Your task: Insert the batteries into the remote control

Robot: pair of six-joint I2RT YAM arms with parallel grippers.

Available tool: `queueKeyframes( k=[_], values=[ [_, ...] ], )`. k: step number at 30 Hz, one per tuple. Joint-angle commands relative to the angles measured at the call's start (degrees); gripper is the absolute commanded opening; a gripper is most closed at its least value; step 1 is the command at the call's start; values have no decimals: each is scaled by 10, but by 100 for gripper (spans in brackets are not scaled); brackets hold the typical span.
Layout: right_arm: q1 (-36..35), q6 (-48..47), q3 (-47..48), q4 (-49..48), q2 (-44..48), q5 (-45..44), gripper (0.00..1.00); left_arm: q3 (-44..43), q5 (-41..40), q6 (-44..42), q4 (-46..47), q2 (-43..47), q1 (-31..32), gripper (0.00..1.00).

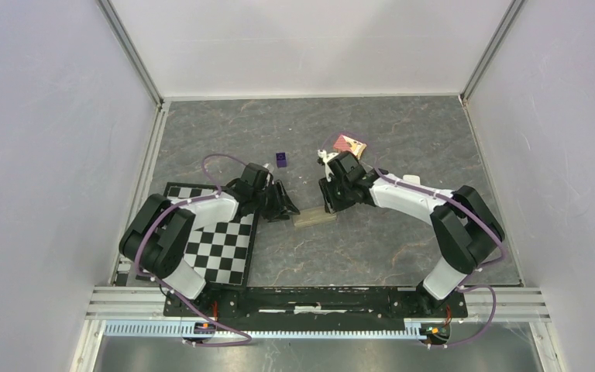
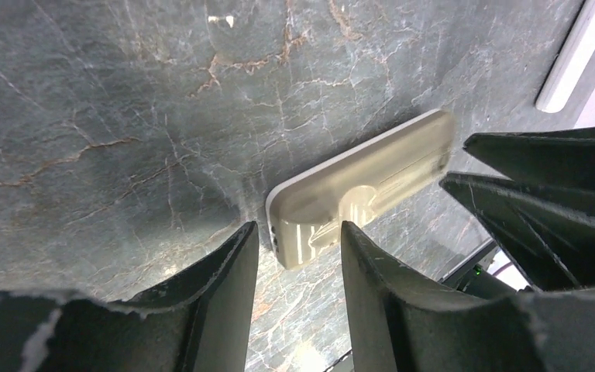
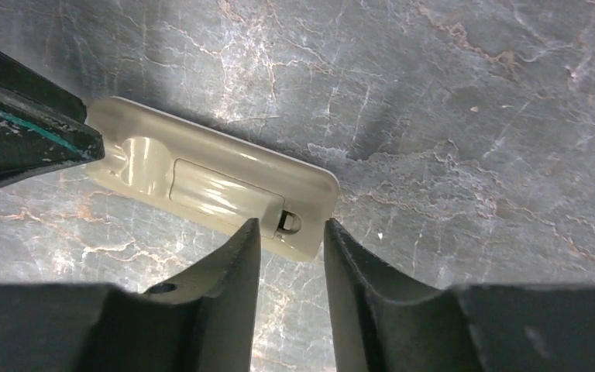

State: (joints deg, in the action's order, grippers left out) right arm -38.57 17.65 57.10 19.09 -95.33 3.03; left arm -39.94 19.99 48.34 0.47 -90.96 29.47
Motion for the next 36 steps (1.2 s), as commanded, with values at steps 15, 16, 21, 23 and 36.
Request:
queueKeyframes(
  k=[15, 16, 21, 23, 36],
  values=[
    [-10, -362, 65, 39, 20, 157, 98, -90, -187, -114, -144, 224, -79, 99],
    [-14, -376, 60, 39, 17, 158, 98, -87, -197, -127, -142, 243, -81, 100],
    [-38, -407, 54, 39, -11, 165, 98, -71, -237, -178, -131, 302, -99, 100],
    [-51, -415, 53, 39, -29, 140, 98, -69, -241, -183, -134, 312, -105, 100],
    [-53, -374, 127, 38, -111, 19, 58, -70, -239, -182, -154, 323, -119, 100]
  ],
)
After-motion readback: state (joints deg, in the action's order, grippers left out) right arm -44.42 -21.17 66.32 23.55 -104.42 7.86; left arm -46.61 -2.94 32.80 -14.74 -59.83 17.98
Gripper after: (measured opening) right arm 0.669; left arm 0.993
